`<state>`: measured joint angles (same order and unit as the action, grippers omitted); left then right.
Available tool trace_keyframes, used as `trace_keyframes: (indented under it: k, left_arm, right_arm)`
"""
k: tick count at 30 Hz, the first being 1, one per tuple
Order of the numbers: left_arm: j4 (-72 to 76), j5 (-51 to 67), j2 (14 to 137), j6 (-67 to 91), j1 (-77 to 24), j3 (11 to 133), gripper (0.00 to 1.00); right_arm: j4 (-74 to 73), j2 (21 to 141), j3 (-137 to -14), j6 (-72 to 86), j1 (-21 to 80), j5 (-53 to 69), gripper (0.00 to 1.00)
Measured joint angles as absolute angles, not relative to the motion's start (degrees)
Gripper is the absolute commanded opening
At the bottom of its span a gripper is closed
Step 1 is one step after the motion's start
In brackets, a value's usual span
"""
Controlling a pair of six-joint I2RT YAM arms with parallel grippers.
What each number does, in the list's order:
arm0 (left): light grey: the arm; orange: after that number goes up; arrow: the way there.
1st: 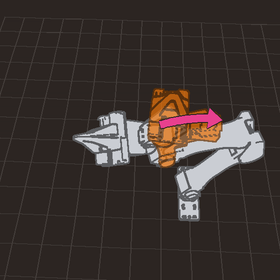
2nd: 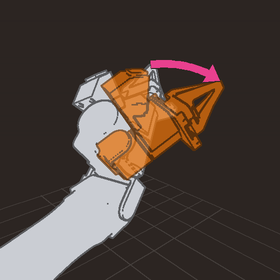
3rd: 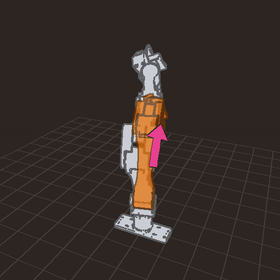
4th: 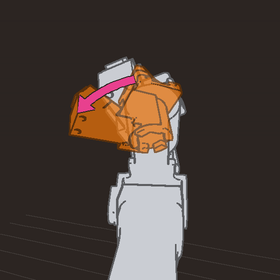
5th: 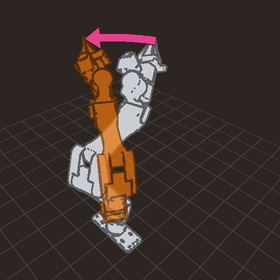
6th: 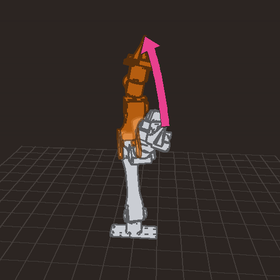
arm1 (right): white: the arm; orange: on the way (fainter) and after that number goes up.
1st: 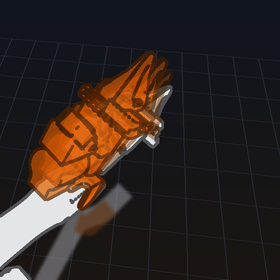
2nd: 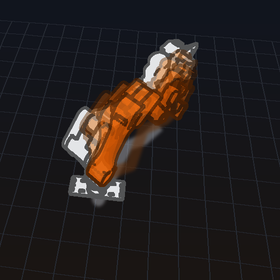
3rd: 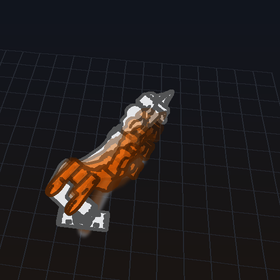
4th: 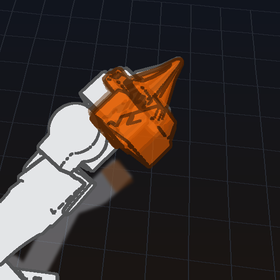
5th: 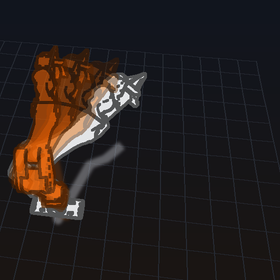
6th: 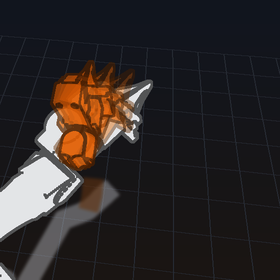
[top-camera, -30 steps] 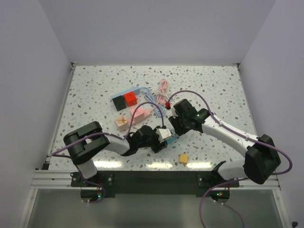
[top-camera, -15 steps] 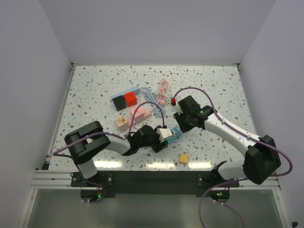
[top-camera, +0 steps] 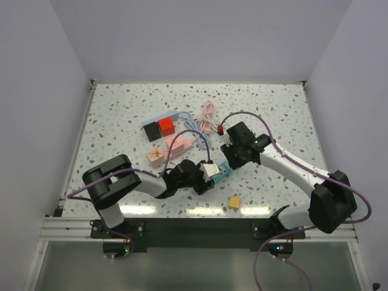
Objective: Insert the plug
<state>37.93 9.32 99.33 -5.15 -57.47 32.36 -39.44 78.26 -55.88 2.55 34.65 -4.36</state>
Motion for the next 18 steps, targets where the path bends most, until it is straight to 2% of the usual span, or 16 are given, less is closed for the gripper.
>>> trace_keyframes:
  k: [18]
  left_arm:
    - [37.9, 9.5, 99.4, -5.1, -57.4, 32.4, 0.00]
  right_arm:
    - [-39.0, 81.4, -57.8, 2.3, 33.9, -4.6, 0.00]
